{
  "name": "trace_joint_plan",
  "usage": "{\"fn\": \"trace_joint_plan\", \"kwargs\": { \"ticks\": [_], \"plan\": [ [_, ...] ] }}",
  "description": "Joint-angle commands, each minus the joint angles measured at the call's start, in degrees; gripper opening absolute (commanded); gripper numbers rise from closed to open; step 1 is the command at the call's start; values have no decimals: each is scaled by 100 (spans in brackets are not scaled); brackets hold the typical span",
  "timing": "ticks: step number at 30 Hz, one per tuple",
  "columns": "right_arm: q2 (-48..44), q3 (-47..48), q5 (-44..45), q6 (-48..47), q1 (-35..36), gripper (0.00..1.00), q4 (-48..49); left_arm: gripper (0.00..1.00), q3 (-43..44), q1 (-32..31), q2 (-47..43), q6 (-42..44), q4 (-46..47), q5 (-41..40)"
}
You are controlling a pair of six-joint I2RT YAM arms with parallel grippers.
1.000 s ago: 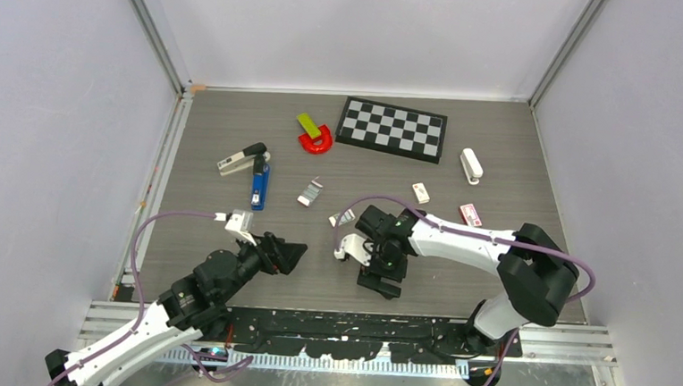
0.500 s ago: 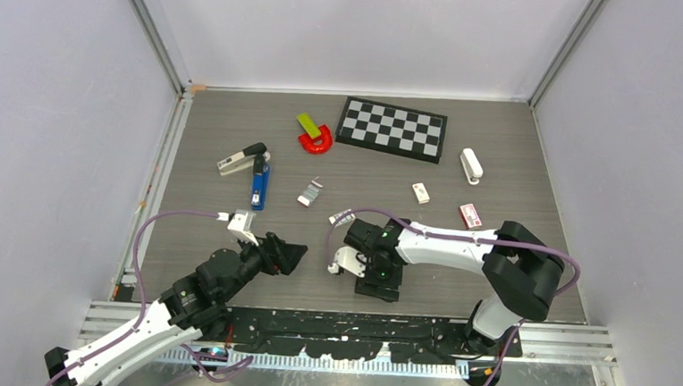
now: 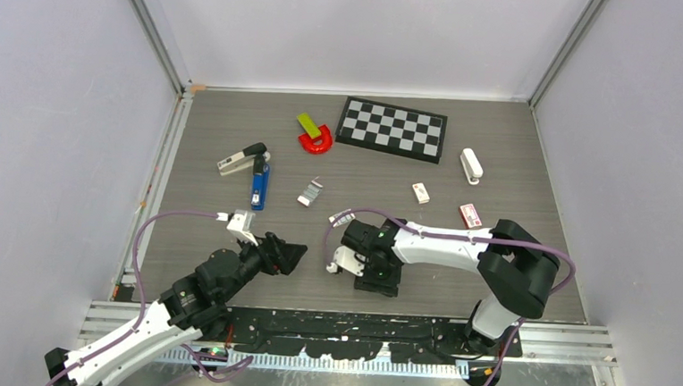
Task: Unload the staples from the stapler
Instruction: Pick up the staple from the center of the board.
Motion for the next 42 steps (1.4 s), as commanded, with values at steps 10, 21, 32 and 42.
{"fn": "trace_joint_plan", "kwargs": {
  "ticks": [10,21,32,42],
  "plan": [
    [31,107,556,112,-406,46,162,77,-37,11,-139,-44,102,19],
    [172,187,-99,154,-623,46,-91,77,-33,11,-175,-92,126,115],
    [347,170,131,202,-622,35,-26,76,-95,10,-131,-132,296,188],
    [450,211,199,333,-626,34,84,76,-128,14,-92,-140,416,256]
  ]
}}
